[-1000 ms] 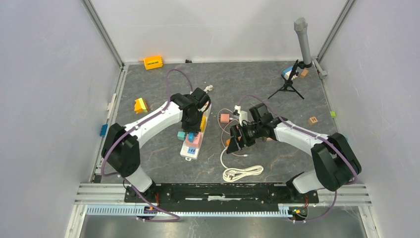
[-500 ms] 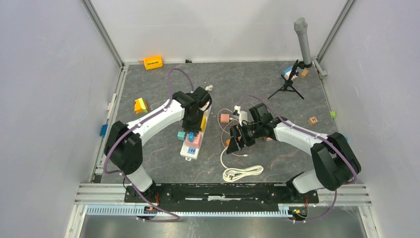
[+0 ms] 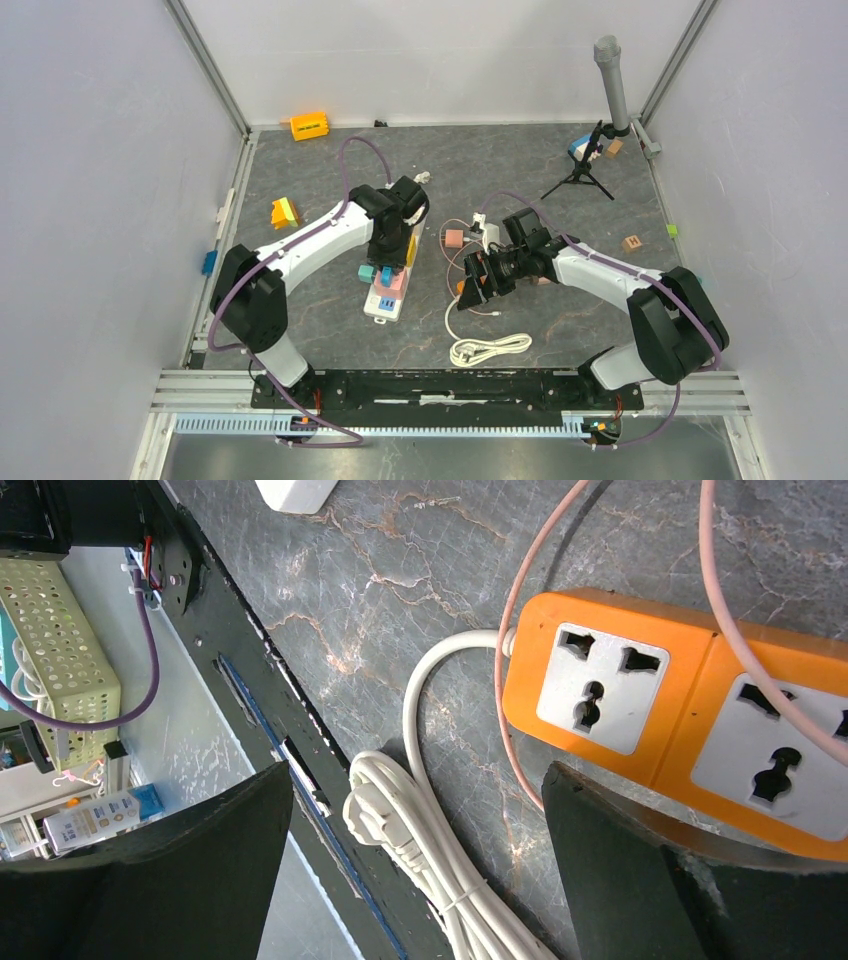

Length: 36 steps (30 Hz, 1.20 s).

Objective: Insert the plug
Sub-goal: Insert the plug into the socket.

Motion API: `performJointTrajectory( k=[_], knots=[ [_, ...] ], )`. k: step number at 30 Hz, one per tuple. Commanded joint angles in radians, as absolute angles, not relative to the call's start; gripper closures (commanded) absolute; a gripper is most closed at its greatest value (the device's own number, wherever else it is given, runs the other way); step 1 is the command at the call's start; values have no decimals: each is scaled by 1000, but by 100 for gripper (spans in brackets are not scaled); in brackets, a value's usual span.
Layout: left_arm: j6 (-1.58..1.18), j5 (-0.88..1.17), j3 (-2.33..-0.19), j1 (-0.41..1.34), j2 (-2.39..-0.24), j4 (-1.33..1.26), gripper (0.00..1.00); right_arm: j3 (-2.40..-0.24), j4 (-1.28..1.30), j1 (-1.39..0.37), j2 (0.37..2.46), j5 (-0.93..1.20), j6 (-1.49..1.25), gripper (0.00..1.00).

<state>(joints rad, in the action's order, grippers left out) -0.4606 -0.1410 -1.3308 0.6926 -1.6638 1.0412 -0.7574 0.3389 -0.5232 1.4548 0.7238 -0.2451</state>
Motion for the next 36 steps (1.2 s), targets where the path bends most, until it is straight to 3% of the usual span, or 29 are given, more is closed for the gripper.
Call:
performJointTrajectory(
  k=[1, 36],
  knots=[
    [-495, -172, -1309, 699, -1724, 1087, 59, -791, 336, -523, 1453, 733, -231, 2],
    [-474, -158, -1418, 700, -1611, 1145, 51, -797, 324, -523, 1474, 756, -232, 2]
  ],
)
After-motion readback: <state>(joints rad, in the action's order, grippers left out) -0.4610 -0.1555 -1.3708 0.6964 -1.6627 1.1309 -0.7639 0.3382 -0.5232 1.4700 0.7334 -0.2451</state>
